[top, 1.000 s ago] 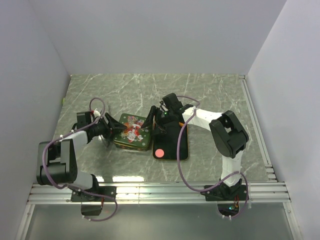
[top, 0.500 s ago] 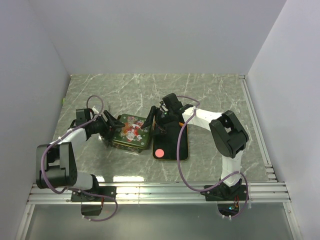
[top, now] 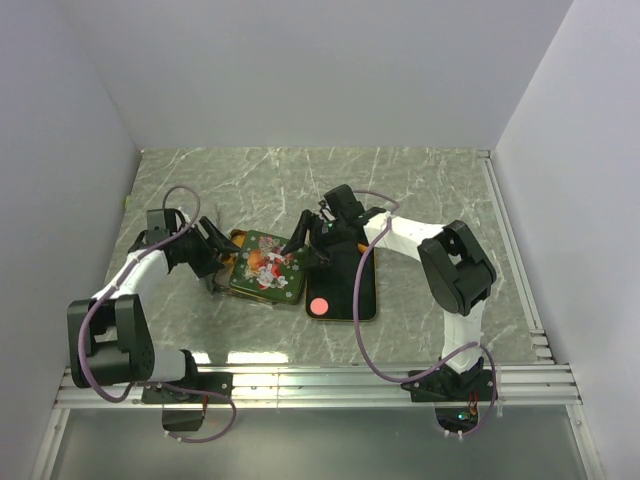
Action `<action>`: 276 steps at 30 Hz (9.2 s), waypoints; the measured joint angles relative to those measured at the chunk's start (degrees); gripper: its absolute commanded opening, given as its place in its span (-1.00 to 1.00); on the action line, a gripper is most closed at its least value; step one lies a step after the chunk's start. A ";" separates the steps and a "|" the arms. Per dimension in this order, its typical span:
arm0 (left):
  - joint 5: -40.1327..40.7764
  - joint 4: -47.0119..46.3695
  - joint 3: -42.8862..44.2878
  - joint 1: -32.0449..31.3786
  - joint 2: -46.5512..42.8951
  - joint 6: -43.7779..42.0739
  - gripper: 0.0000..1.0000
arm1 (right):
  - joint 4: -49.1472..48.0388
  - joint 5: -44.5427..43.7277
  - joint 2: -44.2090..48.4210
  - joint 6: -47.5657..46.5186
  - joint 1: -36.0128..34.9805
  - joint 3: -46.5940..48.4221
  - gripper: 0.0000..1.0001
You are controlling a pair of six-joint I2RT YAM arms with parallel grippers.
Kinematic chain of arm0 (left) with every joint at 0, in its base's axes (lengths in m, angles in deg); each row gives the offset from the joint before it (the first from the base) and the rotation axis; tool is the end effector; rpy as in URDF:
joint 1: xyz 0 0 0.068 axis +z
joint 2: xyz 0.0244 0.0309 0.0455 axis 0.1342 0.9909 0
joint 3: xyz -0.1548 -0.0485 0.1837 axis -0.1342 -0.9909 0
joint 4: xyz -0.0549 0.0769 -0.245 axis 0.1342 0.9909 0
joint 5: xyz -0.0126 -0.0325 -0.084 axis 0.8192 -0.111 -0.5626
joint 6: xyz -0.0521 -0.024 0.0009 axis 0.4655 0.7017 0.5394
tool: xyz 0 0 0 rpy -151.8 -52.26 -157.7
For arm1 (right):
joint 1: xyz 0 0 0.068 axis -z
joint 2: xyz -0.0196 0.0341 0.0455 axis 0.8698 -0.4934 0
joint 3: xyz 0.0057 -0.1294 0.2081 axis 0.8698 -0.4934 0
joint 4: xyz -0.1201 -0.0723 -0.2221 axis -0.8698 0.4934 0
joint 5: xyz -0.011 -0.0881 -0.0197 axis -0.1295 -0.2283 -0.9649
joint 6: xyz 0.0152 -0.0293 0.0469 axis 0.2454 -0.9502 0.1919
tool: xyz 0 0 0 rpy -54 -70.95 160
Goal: Pack the cookies
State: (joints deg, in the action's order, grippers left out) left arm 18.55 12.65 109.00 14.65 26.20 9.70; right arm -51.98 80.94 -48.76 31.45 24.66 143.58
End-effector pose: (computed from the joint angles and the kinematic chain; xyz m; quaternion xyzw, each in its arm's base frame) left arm 0.2687 0.0118 0.1601 -0.2727 0.8796 -0.3218 0.2198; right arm 0.3149 0.2576 0.1509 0.0539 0.8900 0.4526 0.0094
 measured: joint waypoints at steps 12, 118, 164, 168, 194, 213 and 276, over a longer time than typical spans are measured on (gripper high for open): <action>12.04 7.32 8.52 0.20 -7.37 -2.80 0.54 | 0.94 -0.39 -1.97 -0.44 -1.11 2.25 0.51; 11.13 -4.22 1.95 -4.92 5.20 -5.07 0.34 | 11.39 -5.81 -11.30 0.70 -4.02 18.23 0.44; -7.26 -37.92 -22.23 -16.28 2.51 23.61 -0.42 | 12.04 -18.40 -2.82 -4.07 3.69 10.38 0.43; -13.35 -38.71 -23.85 -17.86 3.89 26.01 -0.09 | 8.92 -19.23 -2.86 -3.85 2.27 9.97 0.43; -10.51 -13.29 -20.72 -20.90 -5.25 18.62 0.99 | 2.12 -16.35 -1.53 -0.76 -2.73 4.87 0.41; -5.07 -6.05 -18.78 -20.90 -9.70 15.30 0.95 | 4.83 -16.50 -0.44 -1.44 -2.91 4.46 0.49; -2.21 -7.34 -19.02 -20.72 -13.03 13.97 0.99 | -14.69 2.32 13.14 -3.19 -12.24 -14.25 -1.00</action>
State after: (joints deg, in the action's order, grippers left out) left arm 16.35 5.31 89.98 -6.07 13.17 23.67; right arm -66.66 83.26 -35.63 28.26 12.42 129.33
